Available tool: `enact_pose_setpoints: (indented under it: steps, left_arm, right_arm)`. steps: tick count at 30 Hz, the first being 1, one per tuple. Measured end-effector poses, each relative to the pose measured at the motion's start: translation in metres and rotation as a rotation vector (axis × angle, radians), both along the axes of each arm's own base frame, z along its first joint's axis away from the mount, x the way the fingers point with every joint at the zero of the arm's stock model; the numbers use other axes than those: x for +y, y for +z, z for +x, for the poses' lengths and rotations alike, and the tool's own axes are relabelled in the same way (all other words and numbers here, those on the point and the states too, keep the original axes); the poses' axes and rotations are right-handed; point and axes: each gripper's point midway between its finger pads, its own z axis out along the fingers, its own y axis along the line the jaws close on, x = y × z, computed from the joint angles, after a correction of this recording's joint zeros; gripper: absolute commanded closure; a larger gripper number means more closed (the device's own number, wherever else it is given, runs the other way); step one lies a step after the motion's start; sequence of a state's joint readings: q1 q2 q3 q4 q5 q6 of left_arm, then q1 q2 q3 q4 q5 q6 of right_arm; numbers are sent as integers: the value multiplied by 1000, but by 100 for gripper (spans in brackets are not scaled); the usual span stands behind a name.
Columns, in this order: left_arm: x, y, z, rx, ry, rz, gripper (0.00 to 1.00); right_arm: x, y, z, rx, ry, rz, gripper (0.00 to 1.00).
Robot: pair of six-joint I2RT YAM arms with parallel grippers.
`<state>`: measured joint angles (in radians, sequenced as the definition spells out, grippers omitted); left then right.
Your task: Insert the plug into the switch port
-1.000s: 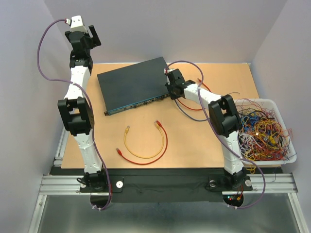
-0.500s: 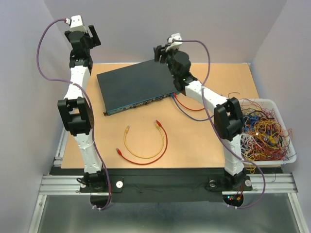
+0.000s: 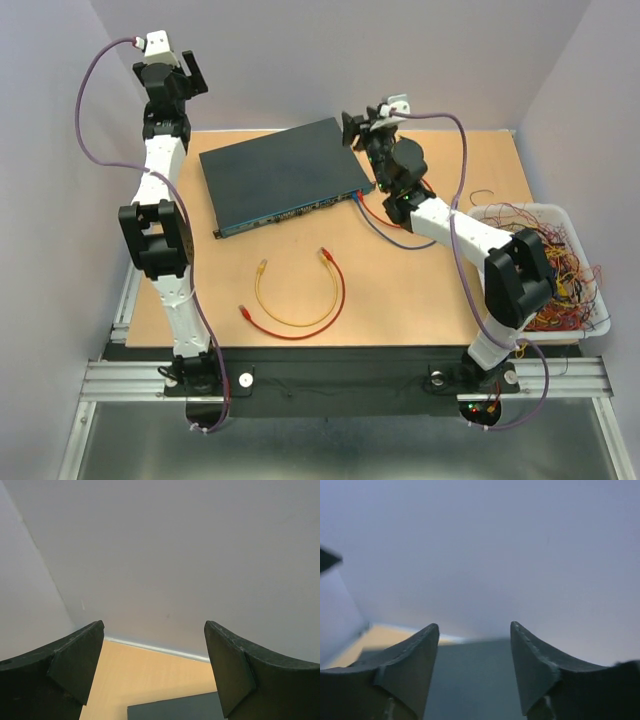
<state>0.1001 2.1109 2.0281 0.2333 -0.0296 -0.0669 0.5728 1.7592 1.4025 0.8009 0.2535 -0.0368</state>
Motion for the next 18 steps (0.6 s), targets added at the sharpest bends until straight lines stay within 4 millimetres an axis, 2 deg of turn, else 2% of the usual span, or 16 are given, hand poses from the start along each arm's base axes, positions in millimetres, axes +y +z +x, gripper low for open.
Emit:
enact_pose_setpoints:
  steps: [3,6,8,9,12,18]
  left_arm:
    - [-1,2,0,-4,-4,0,6]
    - [-2,2,0,-5,-8,-1,6]
    - [-2,2,0,-5,-11,-2,6]
    - [-2,2,0,-5,-13,-4,6]
    - [-3,2,0,-5,-15,-5,6]
    - [-7,2,1,-6,-35,-12,6]
  right_arm:
    - [8,-62,-18,157,43,-83,46]
    - [26,-106,-42,288,107,-165,55]
    - [37,-123,-58,338,146,-200,59]
    - [46,-137,-73,379,180,-221,63]
    - [59,-170,-105,474,249,-262,64]
    - [69,-224,-140,635,299,-313,68]
